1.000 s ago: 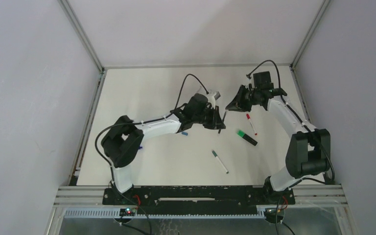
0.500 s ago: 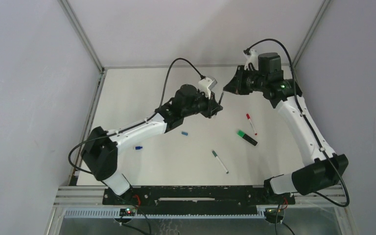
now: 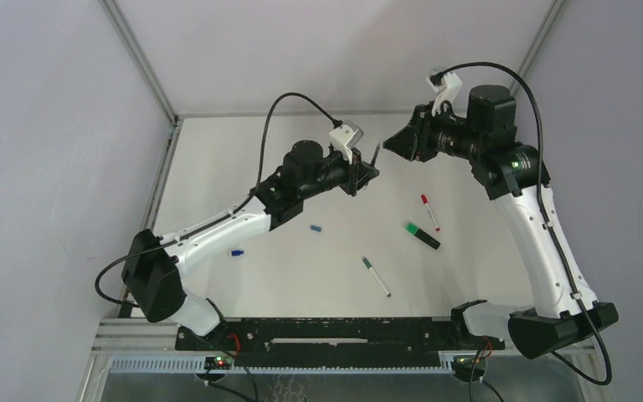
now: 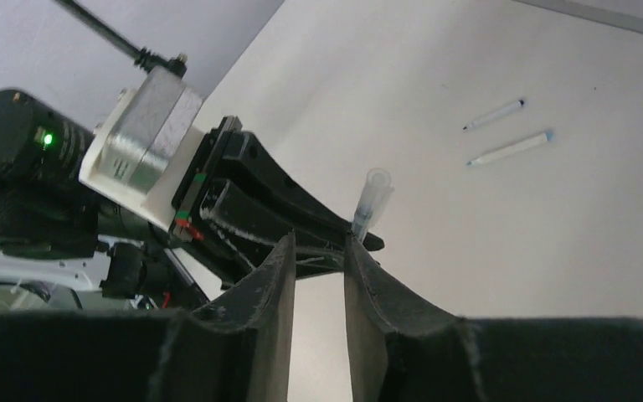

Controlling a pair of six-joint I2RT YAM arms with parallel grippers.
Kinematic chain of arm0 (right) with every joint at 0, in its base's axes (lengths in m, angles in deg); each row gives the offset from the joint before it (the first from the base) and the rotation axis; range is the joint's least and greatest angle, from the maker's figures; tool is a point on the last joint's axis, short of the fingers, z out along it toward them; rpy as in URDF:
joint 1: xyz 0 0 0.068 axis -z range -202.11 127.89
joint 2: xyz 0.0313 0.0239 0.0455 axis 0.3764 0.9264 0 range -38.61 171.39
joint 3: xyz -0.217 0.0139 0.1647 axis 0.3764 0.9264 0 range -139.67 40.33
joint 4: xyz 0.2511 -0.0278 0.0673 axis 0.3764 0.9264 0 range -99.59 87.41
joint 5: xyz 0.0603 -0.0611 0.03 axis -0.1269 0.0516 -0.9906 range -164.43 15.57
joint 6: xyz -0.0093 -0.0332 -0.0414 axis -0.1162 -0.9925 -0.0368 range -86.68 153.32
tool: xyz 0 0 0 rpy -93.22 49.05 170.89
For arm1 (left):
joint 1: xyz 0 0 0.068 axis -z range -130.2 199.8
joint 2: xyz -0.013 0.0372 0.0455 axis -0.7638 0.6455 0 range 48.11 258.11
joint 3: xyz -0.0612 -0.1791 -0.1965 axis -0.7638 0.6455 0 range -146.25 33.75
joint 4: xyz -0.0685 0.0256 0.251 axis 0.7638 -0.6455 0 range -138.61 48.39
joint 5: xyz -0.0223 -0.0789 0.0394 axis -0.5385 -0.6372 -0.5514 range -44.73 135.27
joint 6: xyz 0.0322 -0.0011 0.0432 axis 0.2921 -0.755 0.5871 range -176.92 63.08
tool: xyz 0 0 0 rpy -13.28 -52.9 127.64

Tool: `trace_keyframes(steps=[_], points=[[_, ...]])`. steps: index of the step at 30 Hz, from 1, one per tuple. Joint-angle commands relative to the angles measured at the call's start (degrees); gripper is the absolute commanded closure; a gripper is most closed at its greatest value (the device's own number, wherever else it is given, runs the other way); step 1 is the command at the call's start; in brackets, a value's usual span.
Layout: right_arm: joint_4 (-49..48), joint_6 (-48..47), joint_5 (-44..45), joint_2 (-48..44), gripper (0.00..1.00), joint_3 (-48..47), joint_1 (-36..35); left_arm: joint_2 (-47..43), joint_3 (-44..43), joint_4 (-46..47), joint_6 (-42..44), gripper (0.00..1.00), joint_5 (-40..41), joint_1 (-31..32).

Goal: Insert the pens into the pen caps
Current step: Press the pen cap onto the pen.

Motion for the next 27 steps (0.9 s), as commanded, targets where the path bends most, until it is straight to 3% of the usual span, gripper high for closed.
trace_keyframes(steps=[1,2,5,7,14,17,21,27], points=[[0.76,-10.11,-12.52,-3.91,0.61,-1.15,3.07,-4.73,0.48,2.33,-1.62,1.0,0.26,0.35],[0.58,-12.97,-18.44,-5.17,0.56,-0.49,4.56,-5.43,0.78,2.3,-1.84,1.0,0.07,0.39],[-3.59,-16.24,-25.61,-8.16,0.33,3.1,8.85,-7.36,1.25,2.3,-2.88,1.0,-0.85,0.49],[-5.76,-16.71,-30.32,-9.35,0.25,5.05,11.06,-8.64,1.62,2.29,-3.28,1.0,-1.37,0.78],[-12.66,-18.63,-43.34,-8.84,0.17,5.23,13.24,-12.08,2.47,2.14,-3.74,0.97,-4.57,2.26],[-17.13,-12.78,-40.81,-8.38,0.17,5.28,11.8,-13.86,2.45,-0.87,-0.66,0.94,1.97,4.23],[-18.73,0.91,-30.17,-6.9,0.2,3.75,8.07,-14.9,2.64,-3.15,1.67,0.98,15.19,6.94],[-11.71,4.51,-14.84,-4.57,0.17,-0.97,1.82,-14.59,3.03,-1.43,1.73,1.0,21.71,9.28]])
